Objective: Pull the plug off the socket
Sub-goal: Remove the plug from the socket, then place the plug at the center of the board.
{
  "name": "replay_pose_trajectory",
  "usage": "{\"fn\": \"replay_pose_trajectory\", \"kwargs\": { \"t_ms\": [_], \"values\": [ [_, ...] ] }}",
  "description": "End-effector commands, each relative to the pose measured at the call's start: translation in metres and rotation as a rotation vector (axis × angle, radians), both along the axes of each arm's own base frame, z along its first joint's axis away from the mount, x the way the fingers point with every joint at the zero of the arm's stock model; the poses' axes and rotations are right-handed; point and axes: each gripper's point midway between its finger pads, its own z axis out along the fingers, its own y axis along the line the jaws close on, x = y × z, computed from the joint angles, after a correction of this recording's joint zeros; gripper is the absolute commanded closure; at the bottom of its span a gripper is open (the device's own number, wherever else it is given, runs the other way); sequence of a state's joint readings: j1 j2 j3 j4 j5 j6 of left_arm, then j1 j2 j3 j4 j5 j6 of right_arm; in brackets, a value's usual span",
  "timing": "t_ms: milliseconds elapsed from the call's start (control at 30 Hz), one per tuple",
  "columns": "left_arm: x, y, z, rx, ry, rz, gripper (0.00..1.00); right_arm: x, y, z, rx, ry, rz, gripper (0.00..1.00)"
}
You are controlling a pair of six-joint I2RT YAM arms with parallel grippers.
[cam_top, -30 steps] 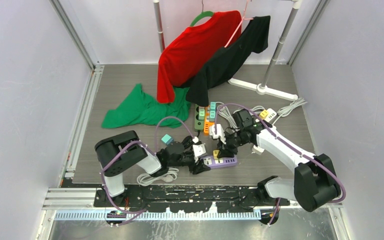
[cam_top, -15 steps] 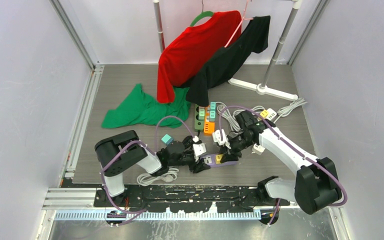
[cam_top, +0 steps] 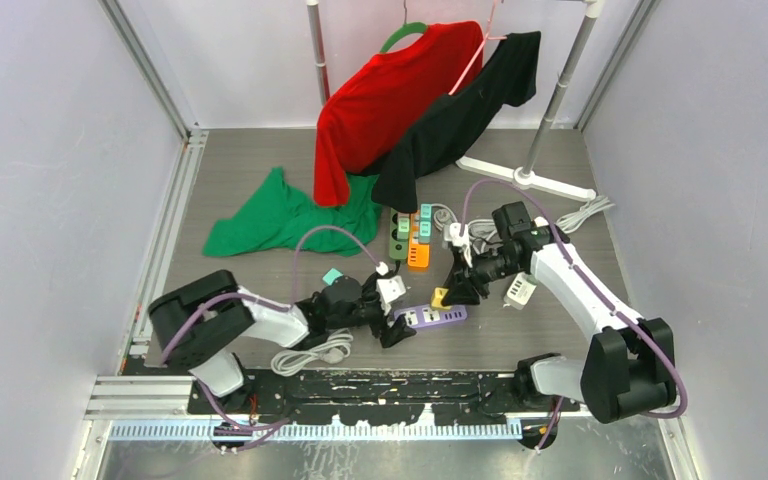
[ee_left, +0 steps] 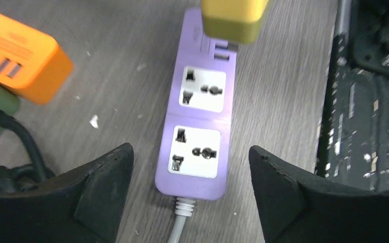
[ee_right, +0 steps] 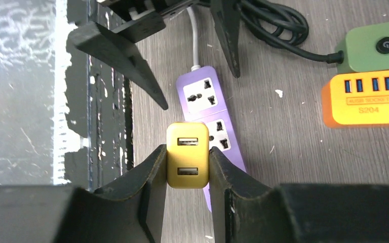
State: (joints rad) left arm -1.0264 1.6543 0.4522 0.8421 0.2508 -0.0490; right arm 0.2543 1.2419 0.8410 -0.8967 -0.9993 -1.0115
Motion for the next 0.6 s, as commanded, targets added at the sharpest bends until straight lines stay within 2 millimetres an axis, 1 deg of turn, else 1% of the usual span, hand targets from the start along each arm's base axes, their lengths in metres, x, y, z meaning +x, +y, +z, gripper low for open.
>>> {"fn": "replay_pose_trajectory", "kwargs": {
  "t_ms": [0,33,100,233,267,333,367,400,500,567],
  "values": [
    [0.003,-0.004,0.050,-0.099,-0.018,0.018,0.15,0.005,0.007,0.034,0.102,0.126,-0.092,0.99],
    [0.001,-0.003,0.059,-0.107,-0.005,0.024,0.14,0.008,0.007,0.036,0.103,0.160,-0.124,0.99],
    [0.000,0.000,0.070,-0.096,0.045,0.047,0.09,0.012,0.007,0.039,0.111,0.235,-0.177,0.99],
    [-0.001,0.006,0.097,-0.045,0.166,0.109,0.07,0.021,0.008,0.045,0.135,0.360,-0.261,0.99],
    [0.001,0.006,0.107,-0.050,0.189,0.123,0.07,0.022,0.008,0.046,0.139,0.383,-0.273,0.99],
    [0.002,0.007,0.114,-0.050,0.252,0.154,0.05,0.025,0.008,0.047,0.142,0.428,-0.302,0.98],
    [0.001,0.008,0.126,-0.075,0.266,0.162,0.04,0.027,0.008,0.047,0.146,0.452,-0.317,0.98],
    [0.001,0.008,0.133,-0.091,0.286,0.164,0.04,0.029,0.008,0.047,0.149,0.475,-0.333,0.98],
    [0.000,0.004,0.146,-0.113,0.340,0.168,0.04,0.035,0.009,0.048,0.160,0.540,-0.372,0.98],
    [0.003,0.002,0.153,-0.127,0.363,0.191,0.04,0.037,0.009,0.047,0.162,0.582,-0.391,0.96]
  ]
}}
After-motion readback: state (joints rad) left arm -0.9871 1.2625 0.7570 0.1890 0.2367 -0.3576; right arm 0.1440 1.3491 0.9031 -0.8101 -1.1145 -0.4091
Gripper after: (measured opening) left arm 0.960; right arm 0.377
